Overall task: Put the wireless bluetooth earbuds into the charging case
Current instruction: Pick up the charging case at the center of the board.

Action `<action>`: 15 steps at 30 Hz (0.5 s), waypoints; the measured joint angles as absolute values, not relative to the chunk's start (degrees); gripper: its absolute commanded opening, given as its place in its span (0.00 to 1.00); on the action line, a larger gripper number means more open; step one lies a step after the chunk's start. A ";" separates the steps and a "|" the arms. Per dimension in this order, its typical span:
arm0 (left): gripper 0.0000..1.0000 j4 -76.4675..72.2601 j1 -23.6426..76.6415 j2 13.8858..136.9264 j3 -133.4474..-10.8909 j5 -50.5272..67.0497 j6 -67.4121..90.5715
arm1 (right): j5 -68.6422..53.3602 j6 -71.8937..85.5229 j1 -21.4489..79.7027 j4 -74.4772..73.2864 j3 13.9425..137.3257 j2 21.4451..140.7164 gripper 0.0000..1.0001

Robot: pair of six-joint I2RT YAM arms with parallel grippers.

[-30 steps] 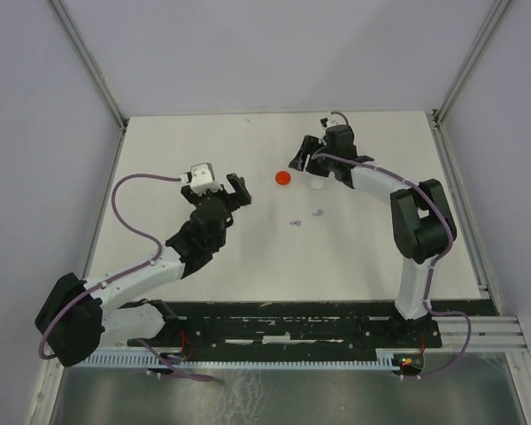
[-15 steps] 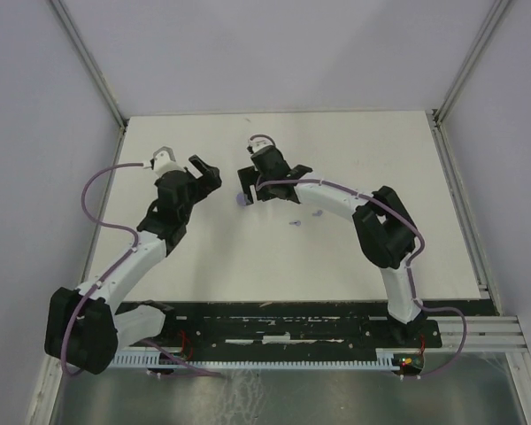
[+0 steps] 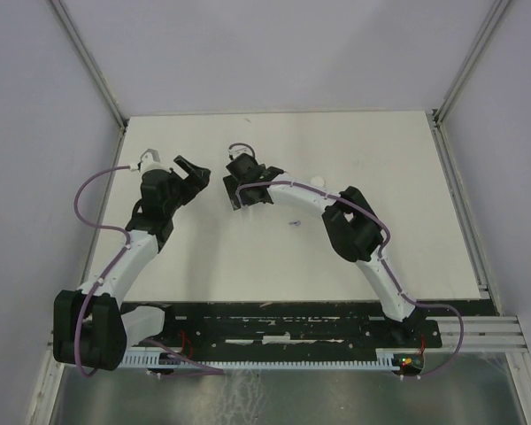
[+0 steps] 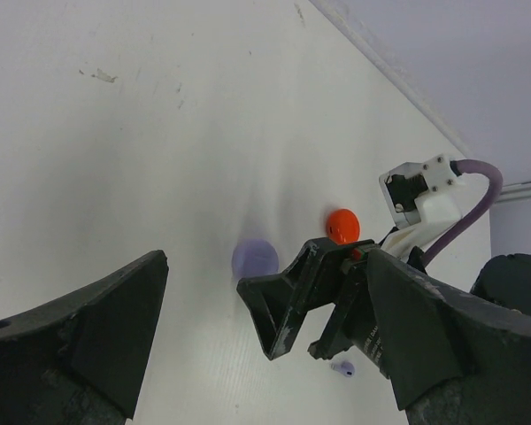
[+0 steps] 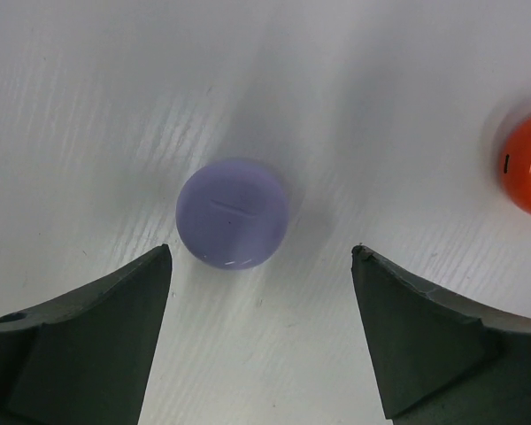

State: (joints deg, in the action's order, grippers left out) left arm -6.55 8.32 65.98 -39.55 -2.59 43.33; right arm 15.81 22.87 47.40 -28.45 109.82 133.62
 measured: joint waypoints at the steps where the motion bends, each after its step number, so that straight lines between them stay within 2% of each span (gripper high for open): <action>1: 0.99 -6.72 8.08 65.98 -39.29 -2.17 43.35 | 15.99 22.96 47.48 -28.88 110.67 134.21 0.88; 9: 0.99 -7.35 6.79 66.06 -38.28 0.10 43.40 | 16.60 23.99 48.01 -29.80 113.12 137.27 0.76; 15: 0.99 -7.42 6.48 66.78 -38.15 0.36 43.40 | 16.58 24.75 48.27 -29.61 114.54 138.43 0.70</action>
